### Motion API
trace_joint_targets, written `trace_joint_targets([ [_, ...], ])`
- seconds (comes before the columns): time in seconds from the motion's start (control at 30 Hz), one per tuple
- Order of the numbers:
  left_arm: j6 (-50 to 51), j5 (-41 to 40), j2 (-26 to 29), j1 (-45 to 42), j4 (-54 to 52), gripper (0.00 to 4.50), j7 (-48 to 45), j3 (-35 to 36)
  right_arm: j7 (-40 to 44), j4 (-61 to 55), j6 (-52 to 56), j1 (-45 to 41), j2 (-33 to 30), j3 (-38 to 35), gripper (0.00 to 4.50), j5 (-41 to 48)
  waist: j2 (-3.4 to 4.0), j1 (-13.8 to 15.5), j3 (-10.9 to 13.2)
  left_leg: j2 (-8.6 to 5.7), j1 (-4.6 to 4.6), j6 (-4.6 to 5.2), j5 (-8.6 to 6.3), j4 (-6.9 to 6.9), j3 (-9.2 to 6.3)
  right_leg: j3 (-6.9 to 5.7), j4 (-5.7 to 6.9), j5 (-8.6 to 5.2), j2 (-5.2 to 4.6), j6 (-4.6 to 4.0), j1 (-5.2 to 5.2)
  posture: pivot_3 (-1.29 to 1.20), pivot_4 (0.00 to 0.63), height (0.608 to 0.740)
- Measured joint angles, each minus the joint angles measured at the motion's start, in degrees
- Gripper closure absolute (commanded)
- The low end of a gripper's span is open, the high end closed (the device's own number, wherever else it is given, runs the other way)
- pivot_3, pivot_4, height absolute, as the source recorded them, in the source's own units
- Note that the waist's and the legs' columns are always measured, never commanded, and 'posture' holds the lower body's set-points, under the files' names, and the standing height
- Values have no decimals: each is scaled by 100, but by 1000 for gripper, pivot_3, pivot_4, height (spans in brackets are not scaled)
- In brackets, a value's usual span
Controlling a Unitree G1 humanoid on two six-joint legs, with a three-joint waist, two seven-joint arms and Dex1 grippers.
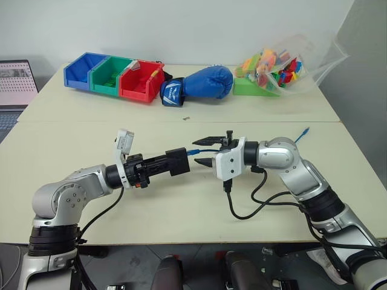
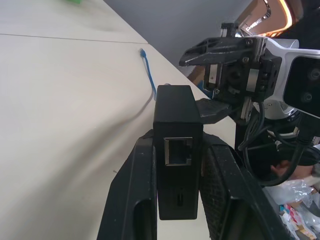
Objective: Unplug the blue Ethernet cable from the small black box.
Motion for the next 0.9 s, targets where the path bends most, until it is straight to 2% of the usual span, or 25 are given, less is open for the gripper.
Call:
trace_joint_targets([
  [0.07,-55,77,97,3,3,3725,-151,-82,227,-253,359,139,-107,-13,1240,270,0,4,0,0,0,0,0,0,0,0,0,0,0,0,0,0,150,740],
  [0.23,-504,381,277,36,2,3725,-708,-304,715,-1484,2928,432,-153,-528,1182,2049,0,2,0,2,1,0,0,0,-4,-1,3,0,0,0,1,0,150,740],
  [0.37,-897,461,289,37,-62,3725,-1125,-348,516,-1854,5003,484,144,-1138,1182,3565,-2,0,-1,2,1,0,0,0,-5,2,2,-2,0,2,3,0,150,740],
  [0.43,-1011,506,359,86,-175,3725,-1305,-447,378,-1850,5605,531,209,-1193,1182,3923,-1,-1,-1,1,1,1,-1,-1,-4,3,0,-10,0,15,2,0,150,740],
  [0.57,-1171,584,436,209,-309,3725,-1557,-540,98,-1679,6287,544,430,-1371,1182,4402,0,-10,0,1,0,2,-1,-2,-2,5,-1,-15,1,25,0,0,150,740],
  [0.9,-1285,659,498,245,-336,3725,-1693,-555,75,-1315,6789,528,470,-1448,1182,4950,0,-25,0,1,-1,2,-1,-3,-1,1,-3,-16,3,26,-1,0,150,740],
])
